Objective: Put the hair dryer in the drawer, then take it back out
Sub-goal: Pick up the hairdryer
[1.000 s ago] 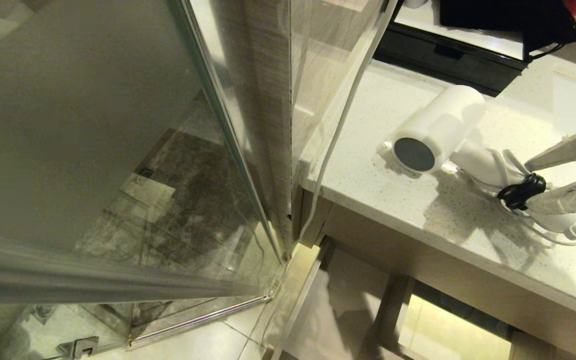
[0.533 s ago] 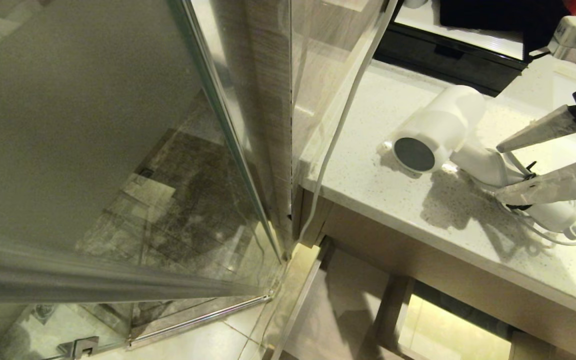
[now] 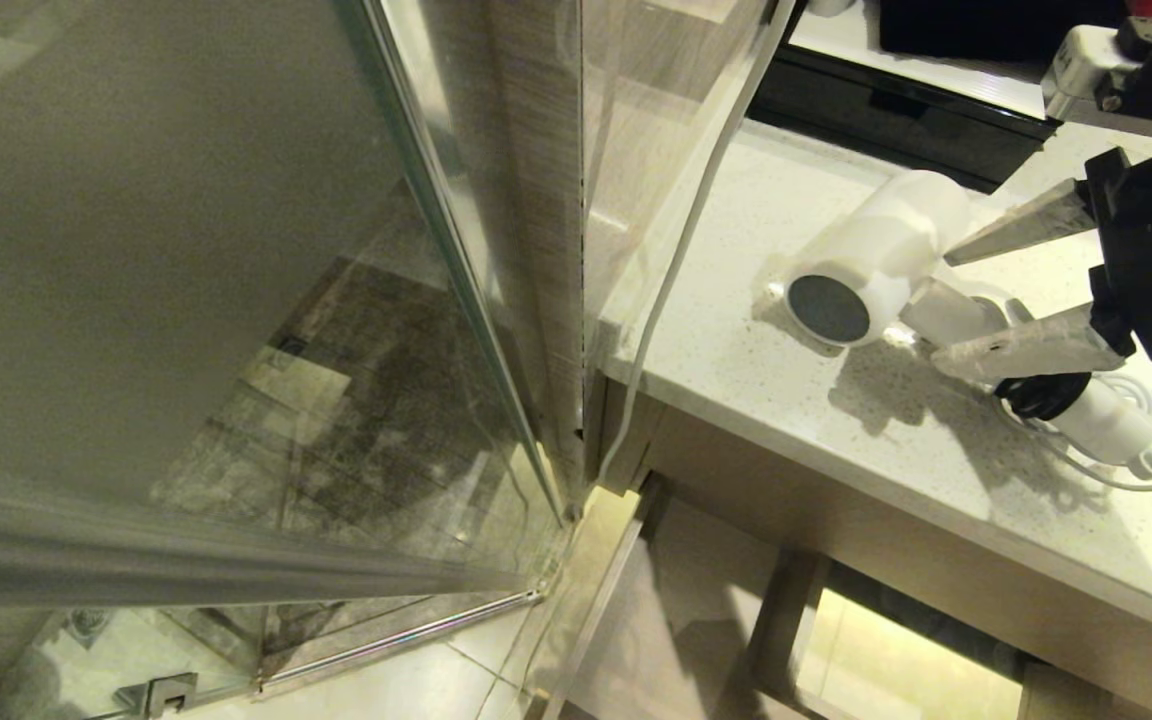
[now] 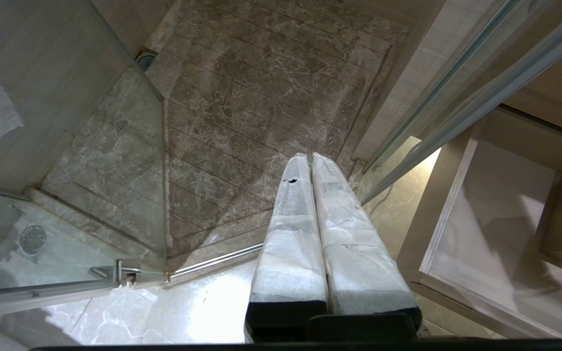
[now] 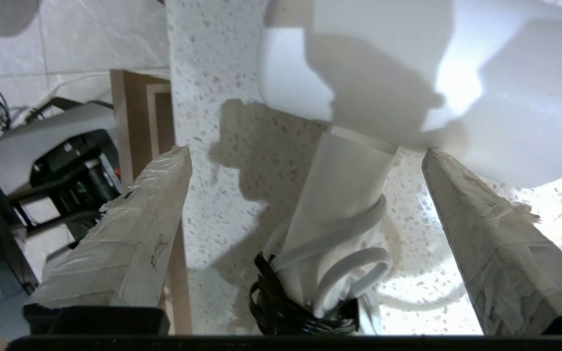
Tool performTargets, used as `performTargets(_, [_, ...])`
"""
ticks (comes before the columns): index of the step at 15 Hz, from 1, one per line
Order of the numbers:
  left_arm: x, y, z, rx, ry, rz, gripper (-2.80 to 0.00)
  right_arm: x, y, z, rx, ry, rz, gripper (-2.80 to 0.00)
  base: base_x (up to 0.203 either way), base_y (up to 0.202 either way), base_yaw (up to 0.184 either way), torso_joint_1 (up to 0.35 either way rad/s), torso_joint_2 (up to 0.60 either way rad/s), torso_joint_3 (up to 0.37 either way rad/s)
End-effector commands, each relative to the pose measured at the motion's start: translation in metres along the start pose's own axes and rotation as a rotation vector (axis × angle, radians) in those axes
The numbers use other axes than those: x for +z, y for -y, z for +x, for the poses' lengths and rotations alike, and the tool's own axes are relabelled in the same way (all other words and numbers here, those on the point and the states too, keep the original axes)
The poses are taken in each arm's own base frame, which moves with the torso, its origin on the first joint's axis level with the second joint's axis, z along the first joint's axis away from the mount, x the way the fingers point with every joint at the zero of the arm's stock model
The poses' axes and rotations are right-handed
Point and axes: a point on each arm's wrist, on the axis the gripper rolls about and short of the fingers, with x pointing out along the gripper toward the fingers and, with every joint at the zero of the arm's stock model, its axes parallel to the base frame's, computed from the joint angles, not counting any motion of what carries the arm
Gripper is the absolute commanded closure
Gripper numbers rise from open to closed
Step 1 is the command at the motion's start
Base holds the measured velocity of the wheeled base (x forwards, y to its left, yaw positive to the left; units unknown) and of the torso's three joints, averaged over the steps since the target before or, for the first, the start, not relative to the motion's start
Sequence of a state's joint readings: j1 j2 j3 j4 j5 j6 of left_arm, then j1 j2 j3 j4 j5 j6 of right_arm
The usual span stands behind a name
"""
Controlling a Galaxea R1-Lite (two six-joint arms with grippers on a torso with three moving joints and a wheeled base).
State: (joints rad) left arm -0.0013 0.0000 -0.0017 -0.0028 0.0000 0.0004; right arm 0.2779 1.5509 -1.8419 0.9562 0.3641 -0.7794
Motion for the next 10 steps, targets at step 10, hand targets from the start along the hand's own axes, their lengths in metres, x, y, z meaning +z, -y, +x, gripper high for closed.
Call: performTargets(10, [0.0000,0.0000,0.0000,0.000,0.000,0.000,0.00,-0.0112,-0.0002,-0.0055,-0.069,-0.118,-0.037,-2.80,0.000,0.000,0.000,0.000,0.00,0.000])
